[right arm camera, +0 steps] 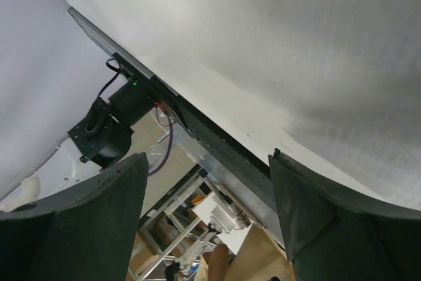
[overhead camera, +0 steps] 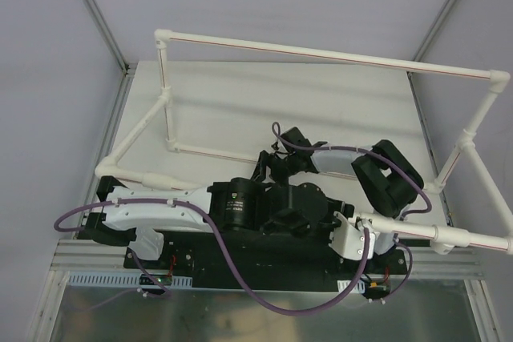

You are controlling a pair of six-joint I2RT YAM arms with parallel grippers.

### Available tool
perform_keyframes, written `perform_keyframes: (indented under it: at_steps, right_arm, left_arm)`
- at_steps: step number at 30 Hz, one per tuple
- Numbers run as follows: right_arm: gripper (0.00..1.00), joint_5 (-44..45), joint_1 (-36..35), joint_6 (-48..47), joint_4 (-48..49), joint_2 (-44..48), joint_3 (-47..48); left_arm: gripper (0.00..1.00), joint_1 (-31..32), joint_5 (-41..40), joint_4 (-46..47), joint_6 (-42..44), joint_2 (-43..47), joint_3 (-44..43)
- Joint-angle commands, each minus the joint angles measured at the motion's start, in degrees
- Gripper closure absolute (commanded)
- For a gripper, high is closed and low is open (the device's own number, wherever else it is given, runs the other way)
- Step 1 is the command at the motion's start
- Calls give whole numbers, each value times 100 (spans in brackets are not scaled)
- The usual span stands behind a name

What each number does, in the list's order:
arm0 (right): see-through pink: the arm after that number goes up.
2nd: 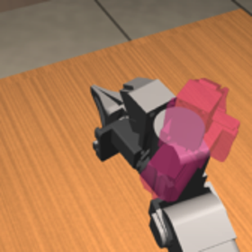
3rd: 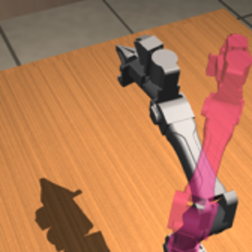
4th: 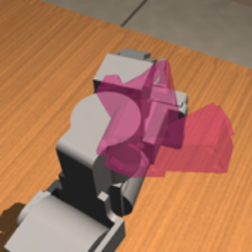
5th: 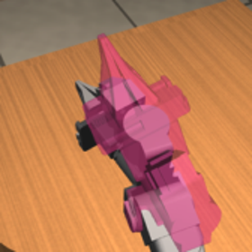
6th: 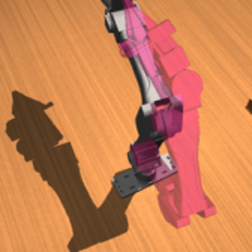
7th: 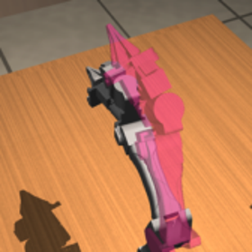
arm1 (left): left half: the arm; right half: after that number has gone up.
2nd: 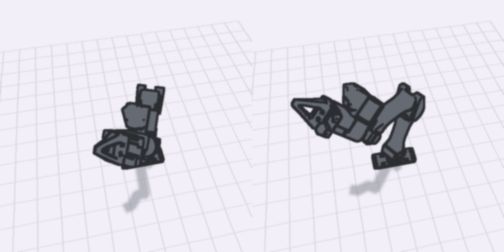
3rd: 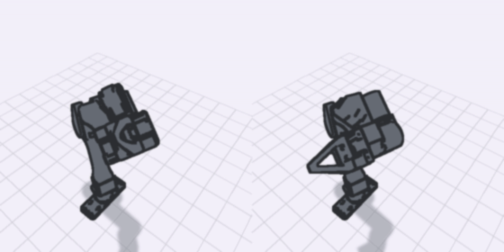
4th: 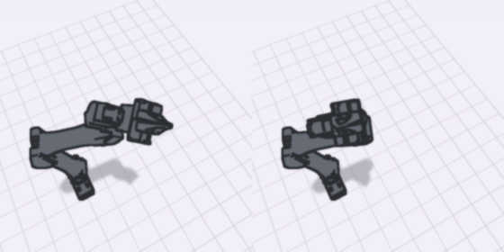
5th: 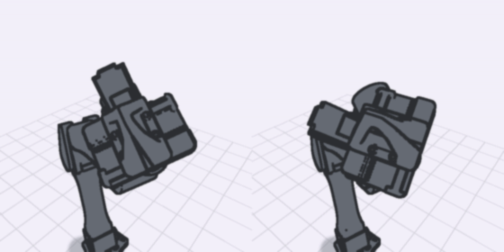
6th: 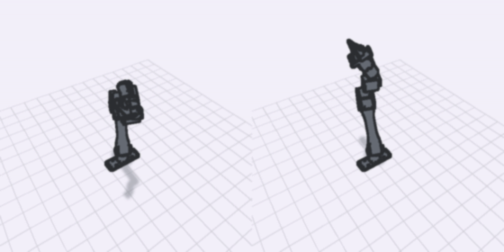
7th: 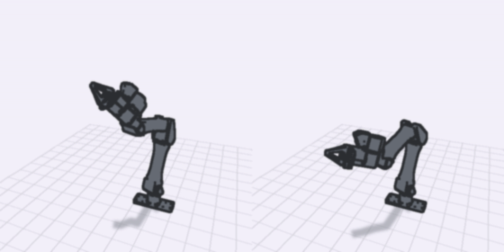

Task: Install the water faucets
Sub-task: Adjust the adaptor at the center of the board.

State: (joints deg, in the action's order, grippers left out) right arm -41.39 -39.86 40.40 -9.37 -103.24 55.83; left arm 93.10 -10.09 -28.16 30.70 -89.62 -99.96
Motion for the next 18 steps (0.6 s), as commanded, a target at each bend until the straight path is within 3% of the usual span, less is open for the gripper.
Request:
perform_keyframes:
  at_steps: [1, 5, 8, 11, 18]
  right_arm:
    - [19, -905, -31, 1327, 1935, -231, -274]
    - [19, -1397, -22, 2696, 3507, -626, -354]
    - [20, -1776, -31, 5196, 6463, -1379, -372]
    - [18, -1768, -13, 7625, 9664, -2452, 233]
    - [14, -1408, 83, 7017, 9629, -2411, 17]
  left_arm:
    - [100, -398, -143, 1226, 375, 59, -902]
    - [100, -407, -90, 1120, 455, -73, -1025]
    - [100, -407, -20, 1059, 402, -108, -999]
    - [100, -407, 24, 1032, 323, -117, -990]
    - [100, -424, -116, 1023, 340, -152, -981]
